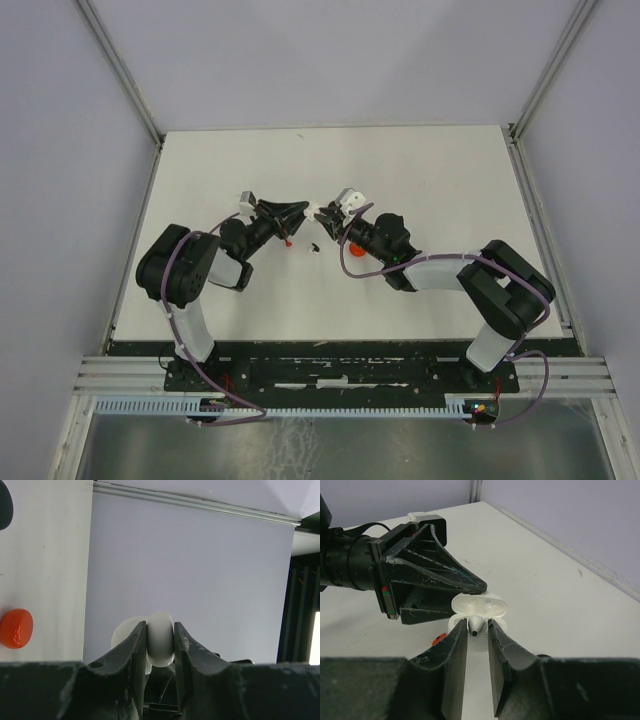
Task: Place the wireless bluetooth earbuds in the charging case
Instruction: Place the earbud in the charging case.
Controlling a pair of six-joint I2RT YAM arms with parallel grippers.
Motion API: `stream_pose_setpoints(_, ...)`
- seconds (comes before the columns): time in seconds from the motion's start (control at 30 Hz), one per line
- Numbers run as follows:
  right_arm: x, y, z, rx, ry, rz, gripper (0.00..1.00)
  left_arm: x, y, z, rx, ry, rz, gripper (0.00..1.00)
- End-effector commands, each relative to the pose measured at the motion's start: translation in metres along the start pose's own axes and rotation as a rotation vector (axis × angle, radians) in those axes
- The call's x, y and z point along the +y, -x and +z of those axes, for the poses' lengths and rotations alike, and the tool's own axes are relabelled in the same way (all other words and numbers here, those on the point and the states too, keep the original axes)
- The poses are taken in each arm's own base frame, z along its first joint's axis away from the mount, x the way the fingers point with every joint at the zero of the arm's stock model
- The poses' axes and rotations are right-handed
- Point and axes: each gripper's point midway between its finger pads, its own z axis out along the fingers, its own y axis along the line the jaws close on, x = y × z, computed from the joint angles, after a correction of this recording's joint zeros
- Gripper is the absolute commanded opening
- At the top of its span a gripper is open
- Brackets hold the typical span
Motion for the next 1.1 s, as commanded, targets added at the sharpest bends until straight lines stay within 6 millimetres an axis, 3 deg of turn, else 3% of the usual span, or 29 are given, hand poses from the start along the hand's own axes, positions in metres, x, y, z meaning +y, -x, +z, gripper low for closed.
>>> stream_pose_setpoints(0.0,0.002,0.011,0.001,-0.040,0.001,0.007,0.31,-0.028,-0.002,0.005,0.007,-0.097,0.012,0.03)
stream_pose_setpoints(0.2,-0.008,0.033,-0.008,-0.105,-0.057,0.017,0.45,-0.025,0.001,0.005,-0.004,-0.087,0.016,0.03)
stream_pose_setpoints(0.43,-0.022,0.056,-0.027,-0.136,-0.148,0.035,0.51,-0.022,0.004,0.006,-0.017,-0.076,0.029,0.03)
stream_pose_setpoints(0.53,-0.037,0.056,-0.034,-0.079,-0.236,0.066,0.53,-0.021,0.004,0.006,-0.022,-0.068,0.045,0.03)
stream_pose_setpoints(0.63,-0.055,0.051,-0.037,0.100,-0.349,0.160,0.54,-0.021,0.005,0.005,-0.037,-0.044,0.085,0.03)
stream_pose_setpoints(0.77,-0.035,0.043,-0.032,0.381,-0.241,0.216,0.58,-0.021,0.009,0.005,-0.080,0.019,0.191,0.03)
stream_pose_setpoints(0.9,-0.025,0.046,-0.027,0.378,-0.197,0.268,0.62,-0.024,0.016,0.002,-0.132,0.091,0.281,0.03)
stream_pose_setpoints(1.07,-0.016,0.030,-0.023,0.480,-0.187,0.299,0.63,-0.032,0.020,-0.003,-0.172,0.136,0.364,0.03)
